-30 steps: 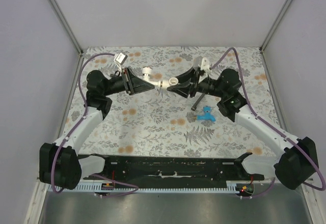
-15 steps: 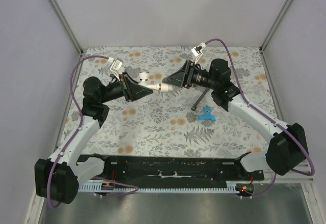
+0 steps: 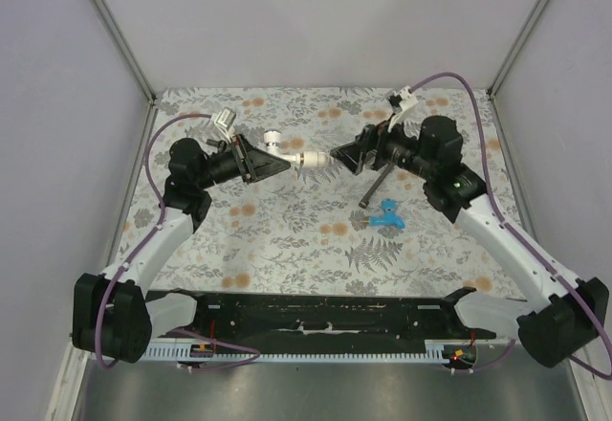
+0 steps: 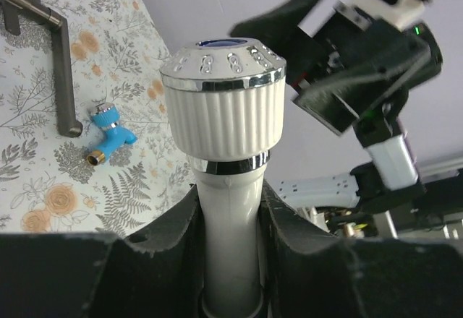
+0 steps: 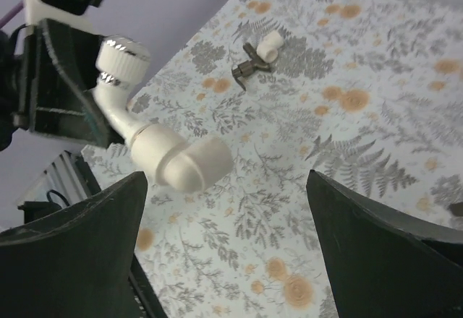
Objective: Install the water faucets
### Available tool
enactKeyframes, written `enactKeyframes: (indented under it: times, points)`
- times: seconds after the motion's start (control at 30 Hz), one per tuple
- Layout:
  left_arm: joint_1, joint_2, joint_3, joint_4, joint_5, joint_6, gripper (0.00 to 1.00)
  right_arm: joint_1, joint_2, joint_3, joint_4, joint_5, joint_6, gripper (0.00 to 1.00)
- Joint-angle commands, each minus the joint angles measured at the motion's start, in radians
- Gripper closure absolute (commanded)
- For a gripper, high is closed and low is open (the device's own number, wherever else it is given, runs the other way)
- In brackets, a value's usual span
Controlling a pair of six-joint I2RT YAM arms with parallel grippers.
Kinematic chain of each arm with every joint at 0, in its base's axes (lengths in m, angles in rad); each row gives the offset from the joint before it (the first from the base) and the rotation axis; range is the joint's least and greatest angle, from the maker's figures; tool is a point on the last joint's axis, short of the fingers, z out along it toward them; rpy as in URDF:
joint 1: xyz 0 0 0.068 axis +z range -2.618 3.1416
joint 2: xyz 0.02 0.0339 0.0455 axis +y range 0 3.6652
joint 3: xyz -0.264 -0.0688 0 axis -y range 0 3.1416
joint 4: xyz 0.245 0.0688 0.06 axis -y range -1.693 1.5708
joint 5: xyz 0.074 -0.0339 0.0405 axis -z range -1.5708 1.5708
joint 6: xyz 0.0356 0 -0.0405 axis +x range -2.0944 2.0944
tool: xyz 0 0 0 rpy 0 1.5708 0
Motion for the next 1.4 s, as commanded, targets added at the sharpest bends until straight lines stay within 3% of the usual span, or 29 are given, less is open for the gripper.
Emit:
enactKeyframes:
  times: [0.0,0.07,0.17,0.27,0.57,0.93,1.2,1.37]
  points:
    - [0.007,0.021,0.012,0.152,-0.042,-0.224,0.98,0.001,-0.173,-0.145,0.18,-0.029,-0.269,0.02]
    - [0.007,0.021,0.015,0.174,-0.044,-0.264,0.98,0.001,-0.245,-0.276,0.38,-0.03,-0.284,0.02]
    - [0.007,0.021,0.024,0.171,-0.036,-0.301,0.98,0.001,-0.316,-0.364,0.514,-0.094,-0.365,0.02]
    - [0.007,0.018,0.027,0.172,-0.028,-0.325,0.98,0.001,-0.295,-0.301,0.45,-0.166,-0.451,0.02]
    - [0.007,0.027,0.064,0.194,0.006,-0.361,0.98,0.003,-0.069,-0.159,0.556,-0.365,-0.407,0.02]
    - [0.007,0.095,0.07,0.427,0.035,-0.526,0.98,0.036,0.114,-0.036,0.568,-0.467,-0.418,0.04]
    - [0.007,0.113,0.092,0.436,0.006,-0.425,0.98,0.046,0.169,0.01,0.571,-0.462,-0.24,0.3]
    - [0.007,0.101,0.092,0.404,-0.025,-0.235,0.98,0.046,0.163,0.024,0.531,-0.406,-0.036,0.51]
